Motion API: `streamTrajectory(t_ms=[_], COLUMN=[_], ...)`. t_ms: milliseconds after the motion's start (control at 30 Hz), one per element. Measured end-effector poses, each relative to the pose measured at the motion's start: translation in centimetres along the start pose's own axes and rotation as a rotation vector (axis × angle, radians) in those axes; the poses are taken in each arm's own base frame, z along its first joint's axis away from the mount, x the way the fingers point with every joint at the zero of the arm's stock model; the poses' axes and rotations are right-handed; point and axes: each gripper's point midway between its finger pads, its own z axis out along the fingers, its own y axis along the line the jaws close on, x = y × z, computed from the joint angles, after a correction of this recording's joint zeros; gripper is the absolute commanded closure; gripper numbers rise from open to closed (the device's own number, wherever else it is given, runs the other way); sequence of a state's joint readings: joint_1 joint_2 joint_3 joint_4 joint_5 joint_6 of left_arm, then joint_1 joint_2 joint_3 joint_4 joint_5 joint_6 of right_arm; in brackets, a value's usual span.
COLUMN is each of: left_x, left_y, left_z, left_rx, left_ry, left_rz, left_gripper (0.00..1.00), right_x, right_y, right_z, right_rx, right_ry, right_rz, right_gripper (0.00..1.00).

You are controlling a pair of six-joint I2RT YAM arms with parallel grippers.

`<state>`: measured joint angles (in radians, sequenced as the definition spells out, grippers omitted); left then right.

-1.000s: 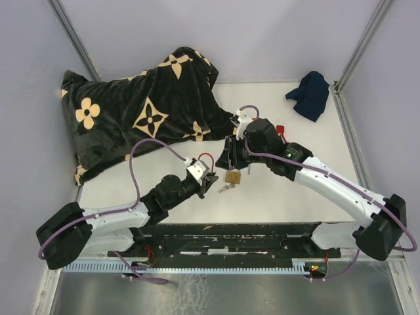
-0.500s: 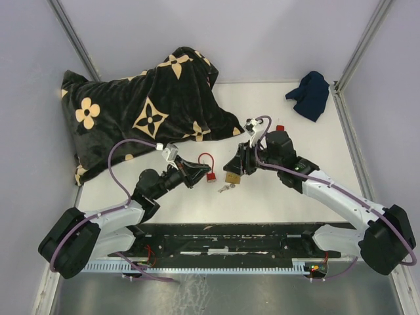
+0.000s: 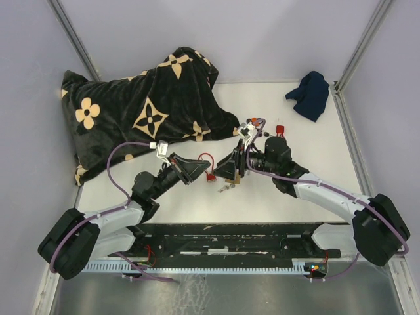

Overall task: Unlock with the key
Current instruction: Pick up the key from the center of the board.

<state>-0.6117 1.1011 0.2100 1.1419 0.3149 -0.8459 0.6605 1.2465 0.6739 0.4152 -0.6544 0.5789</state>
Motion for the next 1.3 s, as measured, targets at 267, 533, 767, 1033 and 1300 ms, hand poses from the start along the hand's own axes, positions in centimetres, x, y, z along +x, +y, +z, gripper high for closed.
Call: streamTrajectory(t_ms=[267,533,767,1033,1300], left_x=[-0.4,-0.6,-0.6,-0.6,-1.4], left_y=[-0.7,-1.1,-1.1,-1.2,-1.0], left_z=[0.1,0.1,0.2,0.4,0.1], left_rx=[0.019,0.031,0.034,0.042,0.0], left_ry=[-0.016,-0.023,-0.024,-0.029,-0.064], left_rz=[-0.062,-0.106,-0.14,-0.167,-0.177], left_gripper=[0.97,0.97,0.97,0.83,0.64], right_x=[1.1,1.5,0.5,0.6,0.6], right_y=[1.9,1.5,2.1,2.0,1.1], right_z=[1.1,1.8,2.4,2.6,1.7], right_rx=[-0.093,-0.097,-0.121,-0.12,-0.029], right_ry=[0.031,0.047,0.033,0.051,0.14], right_rz=[-0.036,-0.04,-0.073,-0.106,-0.209], right_gripper=[0.32,0.38,0.52,0.94,0.98])
